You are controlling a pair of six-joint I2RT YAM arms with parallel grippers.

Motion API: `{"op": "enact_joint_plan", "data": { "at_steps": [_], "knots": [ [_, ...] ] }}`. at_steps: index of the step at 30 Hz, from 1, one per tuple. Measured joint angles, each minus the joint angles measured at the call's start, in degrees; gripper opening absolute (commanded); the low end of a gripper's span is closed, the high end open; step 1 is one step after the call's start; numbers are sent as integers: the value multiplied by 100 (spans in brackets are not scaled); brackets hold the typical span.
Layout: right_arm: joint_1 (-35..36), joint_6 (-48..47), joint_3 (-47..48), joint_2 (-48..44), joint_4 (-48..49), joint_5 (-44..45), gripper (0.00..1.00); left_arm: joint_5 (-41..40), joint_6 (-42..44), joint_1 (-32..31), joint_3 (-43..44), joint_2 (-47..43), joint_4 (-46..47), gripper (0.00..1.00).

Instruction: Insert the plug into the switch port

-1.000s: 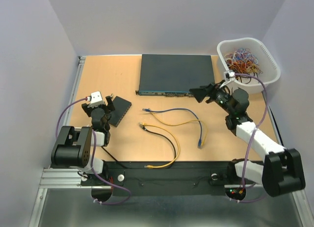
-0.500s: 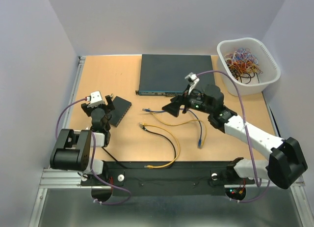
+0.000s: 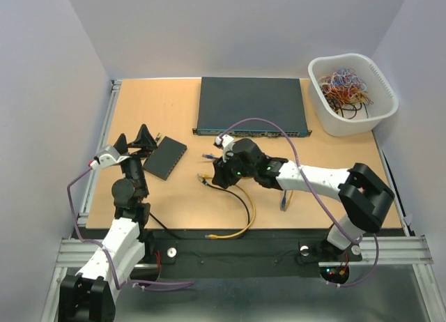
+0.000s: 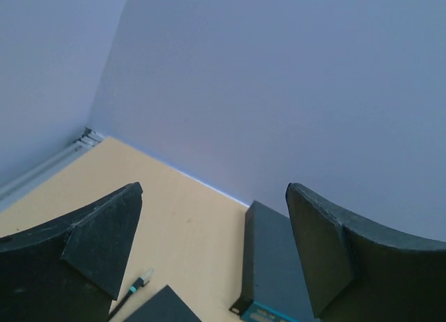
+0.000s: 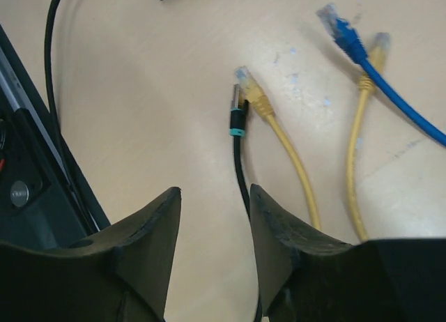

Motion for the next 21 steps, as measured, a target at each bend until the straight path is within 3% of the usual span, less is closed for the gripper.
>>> {"op": "enact_joint_plan", "data": {
  "at_steps": [8, 21],
  "knots": [
    [358, -83, 678, 990, -81, 295, 44, 461, -1069, 9, 457, -306, -1722, 85],
    [378, -144, 1093, 1753, -234, 505, 42, 444, -1504, 9, 448, -560, -2260, 84]
  ]
}}
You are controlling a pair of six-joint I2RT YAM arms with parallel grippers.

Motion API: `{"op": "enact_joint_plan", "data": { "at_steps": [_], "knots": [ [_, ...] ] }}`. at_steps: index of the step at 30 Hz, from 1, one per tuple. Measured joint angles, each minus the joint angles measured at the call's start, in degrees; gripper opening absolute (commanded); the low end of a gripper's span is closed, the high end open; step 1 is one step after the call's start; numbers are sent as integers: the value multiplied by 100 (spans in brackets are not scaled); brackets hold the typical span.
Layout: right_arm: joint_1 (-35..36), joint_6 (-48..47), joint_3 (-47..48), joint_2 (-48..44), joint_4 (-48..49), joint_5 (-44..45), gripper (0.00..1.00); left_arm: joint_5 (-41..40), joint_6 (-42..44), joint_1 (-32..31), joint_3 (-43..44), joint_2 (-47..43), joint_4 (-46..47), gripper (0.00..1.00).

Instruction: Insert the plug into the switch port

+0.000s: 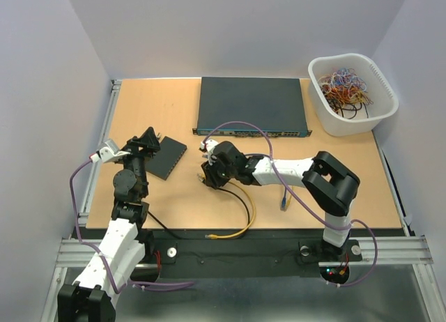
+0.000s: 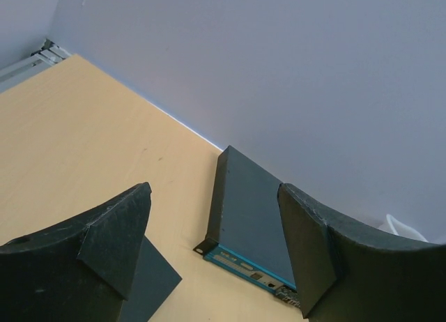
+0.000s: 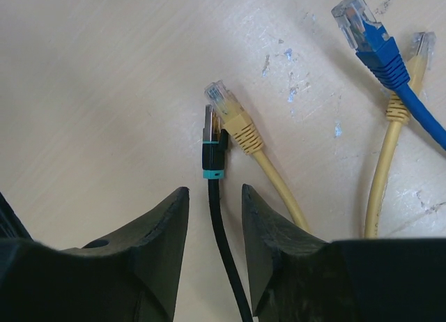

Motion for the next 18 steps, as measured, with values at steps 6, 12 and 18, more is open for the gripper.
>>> {"op": "enact_joint_plan", "data": {
  "at_steps": [6, 12, 18],
  "knots": [
    [0, -4, 79, 186, -2, 9, 41, -2, -15, 0, 0, 9, -9, 84],
    [2, -7, 111, 321, -15, 15, 37, -7, -26, 0, -2, -68, -55, 84],
    [28, -26, 109, 348, -28, 59, 10, 11, -105, 0, -2, -129, -136, 80]
  ]
}}
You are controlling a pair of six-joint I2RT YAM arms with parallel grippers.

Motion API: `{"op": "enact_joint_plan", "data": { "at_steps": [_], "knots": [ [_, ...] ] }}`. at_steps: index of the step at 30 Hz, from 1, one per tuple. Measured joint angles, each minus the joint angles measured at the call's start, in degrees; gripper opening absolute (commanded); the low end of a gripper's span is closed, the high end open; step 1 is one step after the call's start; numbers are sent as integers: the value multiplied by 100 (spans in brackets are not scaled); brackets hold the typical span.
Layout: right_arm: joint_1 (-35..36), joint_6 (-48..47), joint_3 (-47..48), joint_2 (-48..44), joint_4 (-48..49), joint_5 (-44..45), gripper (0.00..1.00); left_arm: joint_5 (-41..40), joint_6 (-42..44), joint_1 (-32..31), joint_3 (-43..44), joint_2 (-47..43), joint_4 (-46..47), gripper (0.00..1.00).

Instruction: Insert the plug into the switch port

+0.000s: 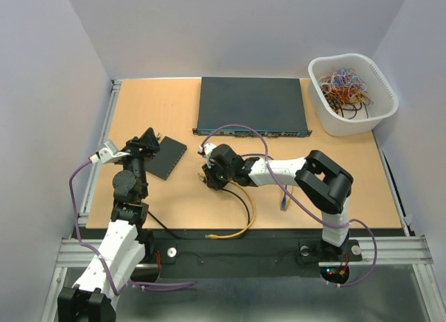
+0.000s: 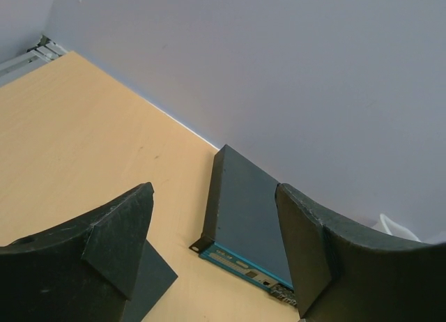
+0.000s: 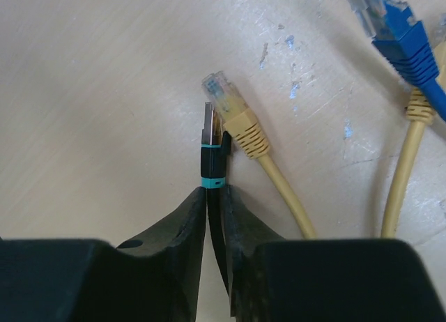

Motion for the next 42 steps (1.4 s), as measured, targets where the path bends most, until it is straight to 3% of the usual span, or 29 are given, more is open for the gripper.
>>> {"op": "enact_joint_plan", "data": {
  "at_steps": [5, 10, 13, 22, 26, 31, 37, 42],
  "knots": [
    [72, 22, -26, 9, 31, -11, 0, 155, -118, 0, 2, -28, -151, 76],
    [98, 42, -98, -2, 162, -26, 0, 387, -284, 0, 133, -94, -605, 66],
    [127, 59, -184, -92, 166, -37, 0, 715, -400, 0, 275, -164, -787, 65],
    [162, 280, -800, -1434, 444, -96, 0, 2763, -535, -39, 612, -372, -1305, 66],
    [162, 479, -1193, -2114, 892, -232, 0, 3816, -796, -138, 361, -643, -887, 66],
    [162, 710, -1867, -2874, 1425, -293, 1, 4634, -1137, -413, -81, -837, -214, 57],
    [162, 850, -2273, -3832, 1926, -293, 0, 4942, -1314, -918, -455, -772, 407, 62],
    [162, 909, -2273, -4013, 2260, -328, 0, 4916, -1342, -1187, -715, -601, 557, 64]
  ]
}}
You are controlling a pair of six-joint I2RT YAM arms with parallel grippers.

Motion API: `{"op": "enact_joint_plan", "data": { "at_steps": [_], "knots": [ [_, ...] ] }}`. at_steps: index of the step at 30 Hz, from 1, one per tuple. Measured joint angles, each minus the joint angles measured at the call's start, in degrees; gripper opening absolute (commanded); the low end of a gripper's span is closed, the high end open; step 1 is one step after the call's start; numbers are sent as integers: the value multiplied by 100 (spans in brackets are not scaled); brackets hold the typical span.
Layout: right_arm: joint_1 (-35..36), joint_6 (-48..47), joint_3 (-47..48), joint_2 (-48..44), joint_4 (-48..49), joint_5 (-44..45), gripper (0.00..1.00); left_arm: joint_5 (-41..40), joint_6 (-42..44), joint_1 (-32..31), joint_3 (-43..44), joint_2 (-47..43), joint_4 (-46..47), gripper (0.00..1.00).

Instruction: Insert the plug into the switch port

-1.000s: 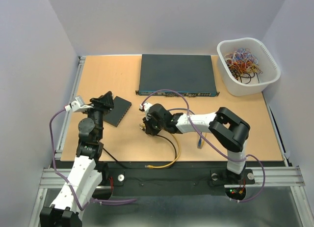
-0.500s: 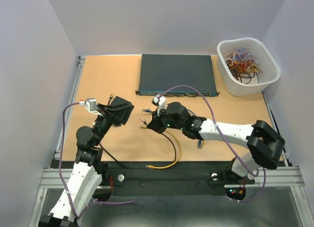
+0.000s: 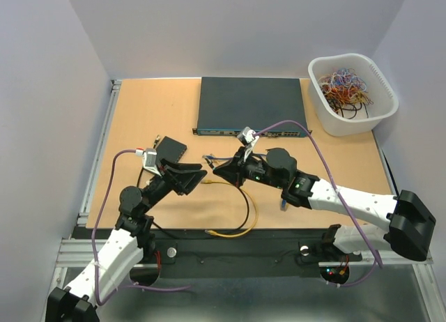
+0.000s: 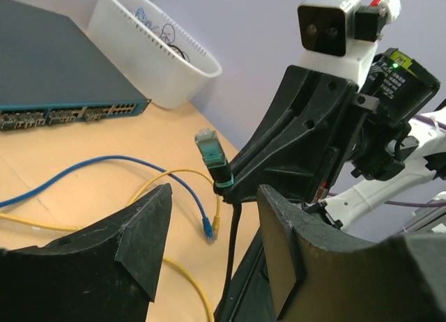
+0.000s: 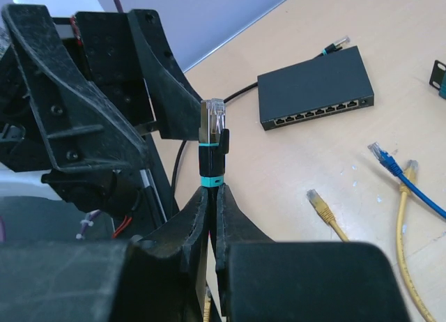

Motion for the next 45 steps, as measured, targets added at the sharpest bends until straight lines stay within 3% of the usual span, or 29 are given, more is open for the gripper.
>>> {"op": "enact_joint_plan", "data": {
  "at_steps": [30, 45],
  "knots": [
    [0, 474, -101, 136, 605, -551, 0, -660, -7, -260, 39, 153, 186, 64],
    [0, 501, -101, 192, 608, -612, 0, -826, 42, -490, 170, 348, 273, 47]
  ]
}}
